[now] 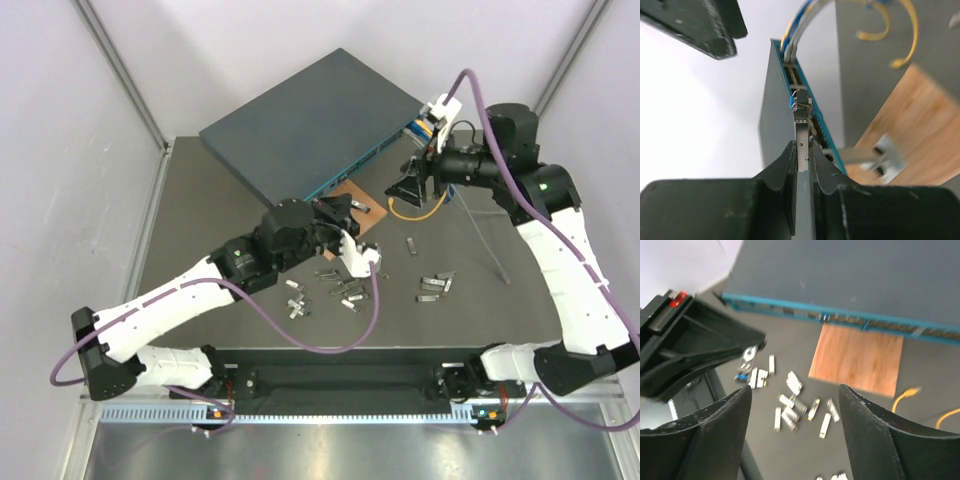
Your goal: Insert the plug into the switch port
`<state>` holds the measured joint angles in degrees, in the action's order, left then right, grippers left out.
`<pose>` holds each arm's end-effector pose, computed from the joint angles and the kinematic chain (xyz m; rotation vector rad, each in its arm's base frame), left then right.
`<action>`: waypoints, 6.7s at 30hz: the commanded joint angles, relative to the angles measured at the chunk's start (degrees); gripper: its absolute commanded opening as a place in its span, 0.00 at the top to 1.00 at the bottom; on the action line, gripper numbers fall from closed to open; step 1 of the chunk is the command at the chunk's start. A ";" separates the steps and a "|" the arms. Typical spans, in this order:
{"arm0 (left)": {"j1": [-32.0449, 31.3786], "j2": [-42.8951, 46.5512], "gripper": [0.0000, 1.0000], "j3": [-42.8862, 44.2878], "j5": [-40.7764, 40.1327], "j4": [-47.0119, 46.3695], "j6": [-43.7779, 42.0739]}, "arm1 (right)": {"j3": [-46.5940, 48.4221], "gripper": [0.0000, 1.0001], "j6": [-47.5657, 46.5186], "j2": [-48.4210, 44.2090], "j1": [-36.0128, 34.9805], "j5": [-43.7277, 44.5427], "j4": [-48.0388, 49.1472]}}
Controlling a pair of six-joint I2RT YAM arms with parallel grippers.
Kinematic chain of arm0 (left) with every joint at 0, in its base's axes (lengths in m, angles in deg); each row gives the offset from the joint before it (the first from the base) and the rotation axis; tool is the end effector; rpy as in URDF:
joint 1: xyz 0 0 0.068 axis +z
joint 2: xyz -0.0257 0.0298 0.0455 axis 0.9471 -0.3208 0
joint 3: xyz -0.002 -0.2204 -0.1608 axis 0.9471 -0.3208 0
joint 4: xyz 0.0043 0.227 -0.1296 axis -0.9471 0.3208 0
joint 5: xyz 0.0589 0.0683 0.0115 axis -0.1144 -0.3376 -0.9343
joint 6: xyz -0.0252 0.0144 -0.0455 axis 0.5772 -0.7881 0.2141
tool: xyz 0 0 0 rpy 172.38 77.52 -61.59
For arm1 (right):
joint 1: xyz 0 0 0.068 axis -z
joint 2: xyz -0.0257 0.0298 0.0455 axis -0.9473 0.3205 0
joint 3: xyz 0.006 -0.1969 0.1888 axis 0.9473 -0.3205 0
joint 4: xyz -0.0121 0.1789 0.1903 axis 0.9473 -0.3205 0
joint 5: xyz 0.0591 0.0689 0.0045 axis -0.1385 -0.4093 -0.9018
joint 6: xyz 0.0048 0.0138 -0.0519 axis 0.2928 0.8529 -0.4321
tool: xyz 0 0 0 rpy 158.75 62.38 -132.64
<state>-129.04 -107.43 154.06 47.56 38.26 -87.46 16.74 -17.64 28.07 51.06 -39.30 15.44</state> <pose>0.1517 -0.2341 0.4060 1.5968 0.8224 0.2667 0.2176 0.1042 0.4837 -0.8852 1.7294 0.8161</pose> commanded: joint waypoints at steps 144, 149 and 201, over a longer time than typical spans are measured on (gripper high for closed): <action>61.54 3.82 0.99 -26.59 41.29 -43.02 143.73 | -0.04 1.00 -2.36 11.54 -16.14 31.07 2.06; 61.54 3.90 1.00 -26.24 41.47 -42.41 143.37 | 1.10 1.00 -1.48 12.24 -16.14 31.33 1.09; 61.36 2.76 1.00 -24.75 41.03 -42.32 142.23 | 6.29 1.00 0.02 16.91 -17.28 36.79 0.91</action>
<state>-65.05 -104.41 127.09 85.42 -1.82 58.54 19.67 -18.47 45.93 34.93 -4.33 14.06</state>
